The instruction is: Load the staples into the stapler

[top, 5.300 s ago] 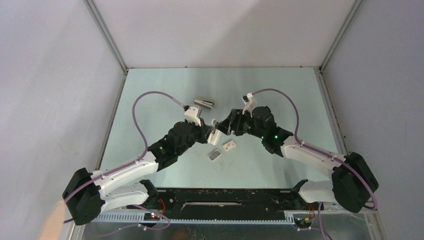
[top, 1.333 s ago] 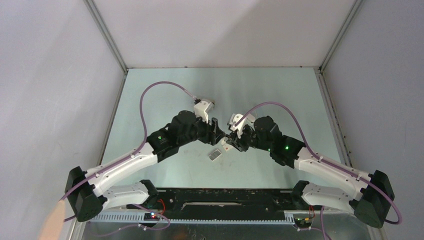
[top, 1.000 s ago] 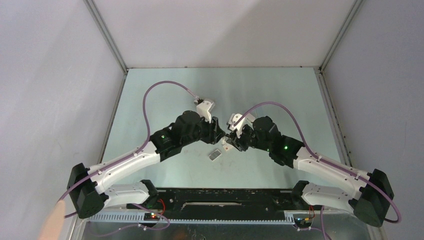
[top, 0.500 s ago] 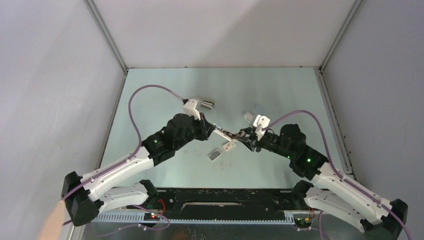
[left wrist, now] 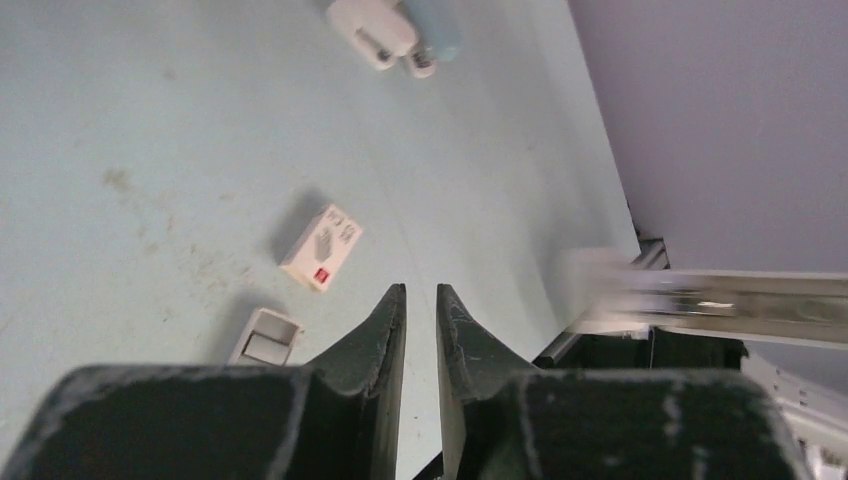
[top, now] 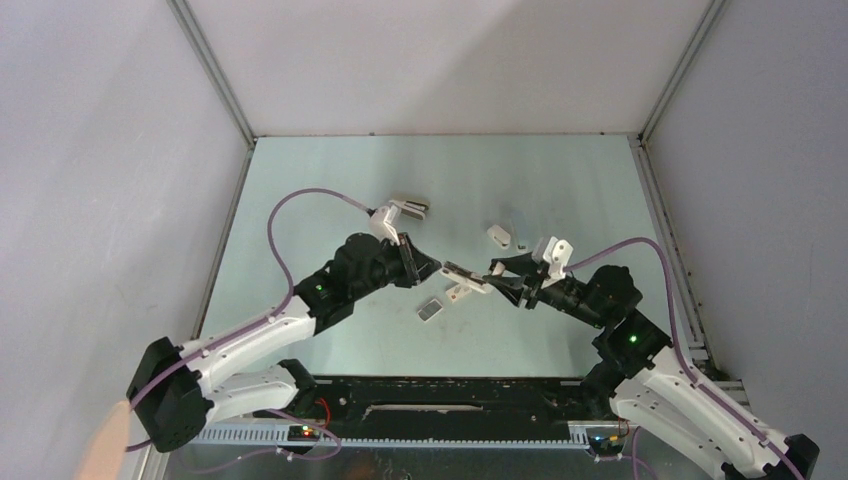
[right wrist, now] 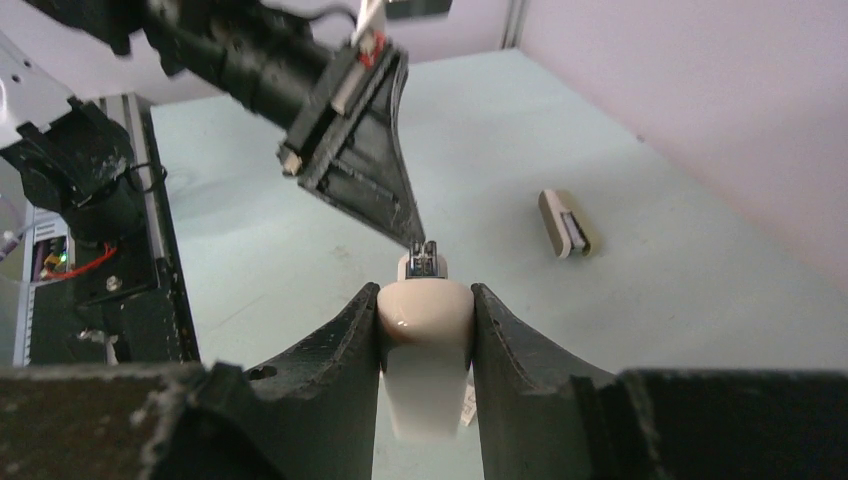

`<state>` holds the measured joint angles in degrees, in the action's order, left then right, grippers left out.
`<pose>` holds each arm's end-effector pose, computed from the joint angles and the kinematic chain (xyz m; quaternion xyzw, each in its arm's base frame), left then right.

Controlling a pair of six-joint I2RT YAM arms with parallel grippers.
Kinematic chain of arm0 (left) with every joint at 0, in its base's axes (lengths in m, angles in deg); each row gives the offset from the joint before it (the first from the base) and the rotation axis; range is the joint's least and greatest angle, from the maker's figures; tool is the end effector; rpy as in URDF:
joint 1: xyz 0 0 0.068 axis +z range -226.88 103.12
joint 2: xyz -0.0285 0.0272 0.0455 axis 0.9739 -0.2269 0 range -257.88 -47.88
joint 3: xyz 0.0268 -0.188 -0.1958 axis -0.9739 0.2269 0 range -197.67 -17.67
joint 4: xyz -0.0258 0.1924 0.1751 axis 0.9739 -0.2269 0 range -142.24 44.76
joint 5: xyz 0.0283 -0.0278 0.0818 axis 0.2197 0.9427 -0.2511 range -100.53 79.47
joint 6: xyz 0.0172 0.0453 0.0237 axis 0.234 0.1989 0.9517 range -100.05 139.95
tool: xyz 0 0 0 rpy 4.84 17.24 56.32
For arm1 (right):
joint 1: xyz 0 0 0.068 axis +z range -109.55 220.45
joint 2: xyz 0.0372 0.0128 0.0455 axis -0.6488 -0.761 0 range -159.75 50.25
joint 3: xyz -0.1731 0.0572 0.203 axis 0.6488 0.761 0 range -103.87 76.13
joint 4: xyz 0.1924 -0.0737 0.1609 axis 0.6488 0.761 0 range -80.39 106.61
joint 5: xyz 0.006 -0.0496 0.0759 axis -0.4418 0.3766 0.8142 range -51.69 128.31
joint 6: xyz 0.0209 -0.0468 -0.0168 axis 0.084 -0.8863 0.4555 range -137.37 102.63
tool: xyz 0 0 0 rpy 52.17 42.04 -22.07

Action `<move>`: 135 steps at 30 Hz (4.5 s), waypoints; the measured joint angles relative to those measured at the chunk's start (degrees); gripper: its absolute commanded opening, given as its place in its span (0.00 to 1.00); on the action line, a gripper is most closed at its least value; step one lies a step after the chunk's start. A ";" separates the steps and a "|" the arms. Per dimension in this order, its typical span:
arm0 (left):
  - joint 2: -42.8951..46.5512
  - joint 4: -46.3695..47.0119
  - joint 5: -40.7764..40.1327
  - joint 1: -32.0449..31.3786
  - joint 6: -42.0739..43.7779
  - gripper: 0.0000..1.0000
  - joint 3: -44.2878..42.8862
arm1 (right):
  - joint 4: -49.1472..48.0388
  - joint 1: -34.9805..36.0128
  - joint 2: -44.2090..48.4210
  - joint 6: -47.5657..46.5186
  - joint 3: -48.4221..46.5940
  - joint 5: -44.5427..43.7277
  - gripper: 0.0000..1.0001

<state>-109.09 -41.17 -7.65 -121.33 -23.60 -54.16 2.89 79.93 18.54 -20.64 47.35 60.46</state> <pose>0.1723 -0.1714 0.2582 0.0207 0.8220 -0.4100 0.3948 0.1071 0.1056 0.3067 -0.3750 0.5734 0.3474 0.6403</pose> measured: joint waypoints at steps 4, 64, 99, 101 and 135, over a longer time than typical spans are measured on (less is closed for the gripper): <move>-0.59 2.54 0.94 3.43 -5.18 0.21 6.60 | -5.05 -1.55 4.55 1.40 1.51 0.13 0.00; -0.20 -9.75 35.43 -4.37 58.64 0.15 -13.16 | 8.70 -3.08 -19.78 -8.46 -12.33 27.41 0.00; 18.18 52.22 18.64 -0.39 10.47 0.02 22.93 | -47.50 -19.87 -16.41 44.59 -2.73 34.53 0.00; 16.15 55.93 18.12 -0.81 8.66 0.11 23.69 | -48.85 -19.93 -16.74 45.62 -2.73 34.40 0.00; 9.03 -17.57 20.72 -7.15 51.06 0.74 -14.73 | -13.66 -11.58 -22.95 9.57 -13.57 41.53 0.00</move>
<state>-100.07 -58.74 13.07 -128.48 27.45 -68.89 -10.78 68.35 -4.41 -11.06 33.78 101.99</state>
